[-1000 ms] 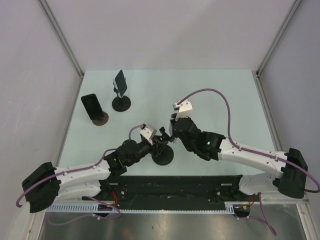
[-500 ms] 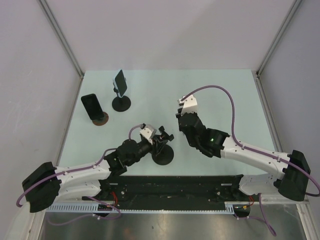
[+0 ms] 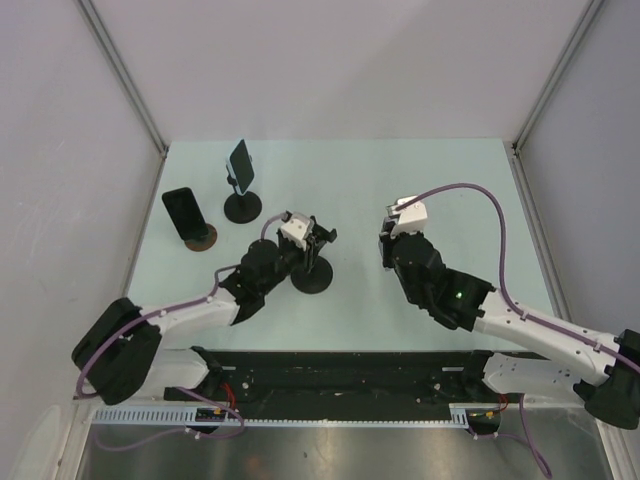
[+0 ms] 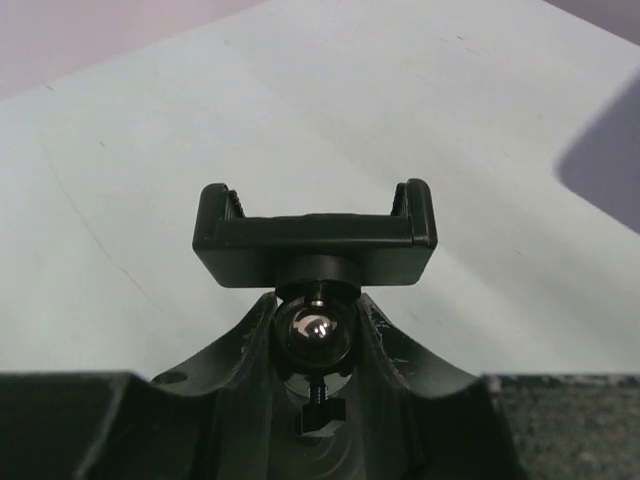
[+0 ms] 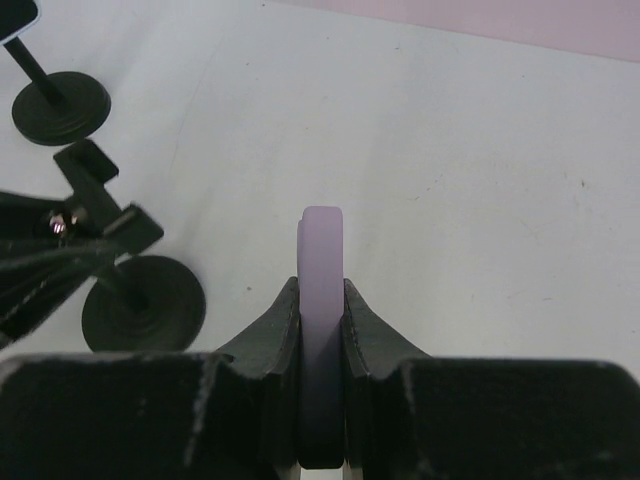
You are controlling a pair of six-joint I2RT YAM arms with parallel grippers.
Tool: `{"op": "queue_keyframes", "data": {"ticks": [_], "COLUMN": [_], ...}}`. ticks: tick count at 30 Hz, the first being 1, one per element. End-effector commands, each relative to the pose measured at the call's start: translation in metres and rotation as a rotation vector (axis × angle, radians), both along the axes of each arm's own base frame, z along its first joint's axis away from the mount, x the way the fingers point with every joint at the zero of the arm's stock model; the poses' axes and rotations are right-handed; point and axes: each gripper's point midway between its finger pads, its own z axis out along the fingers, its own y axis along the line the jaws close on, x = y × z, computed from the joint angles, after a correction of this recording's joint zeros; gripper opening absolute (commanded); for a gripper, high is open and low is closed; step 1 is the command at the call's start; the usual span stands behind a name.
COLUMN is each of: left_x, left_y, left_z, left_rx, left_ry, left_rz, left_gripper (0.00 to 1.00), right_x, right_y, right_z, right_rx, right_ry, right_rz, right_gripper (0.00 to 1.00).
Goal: Remove the phone from the phone stand
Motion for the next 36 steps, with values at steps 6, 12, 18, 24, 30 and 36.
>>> {"op": "queue_keyframes", "data": {"ticks": [6,12,18,24,30,36], "left_x": [0.097,0.112,0.096,0.076,0.023,-0.033], "left_y": [-0.02,-0.028,-0.015,-0.001,-0.013,-0.046], "left_z": [0.08,0.069,0.068,0.081,0.097,0.1], "left_rx": [-0.049,-0.038,-0.034,-0.033,-0.02,0.015], "left_ry": [-0.279,-0.263,-0.263,-0.304,-0.383,-0.441], "left_rz": [-0.011,-0.037,-0.028,-0.009,-0.05,-0.119], "left_gripper": [0.0,0.2,0.58,0.85,0.99,1.0], "right_x": [-0.007,-0.012,-0.013,-0.012,-0.013,-0.011], "right_y": [-0.029,-0.039,-0.038,-0.035,-0.039,-0.039], "right_z": [0.023,0.029,0.03,0.033,0.036,0.044], "right_rx": [0.088,0.088,0.097,0.118,0.145,0.213], "right_ry": [-0.05,-0.058,-0.059,-0.057,-0.028,0.014], "right_rz": [-0.082,-0.086,-0.079,-0.078,-0.105,-0.128], "right_gripper": [0.0,0.0,0.0,0.0,0.0,0.0]}}
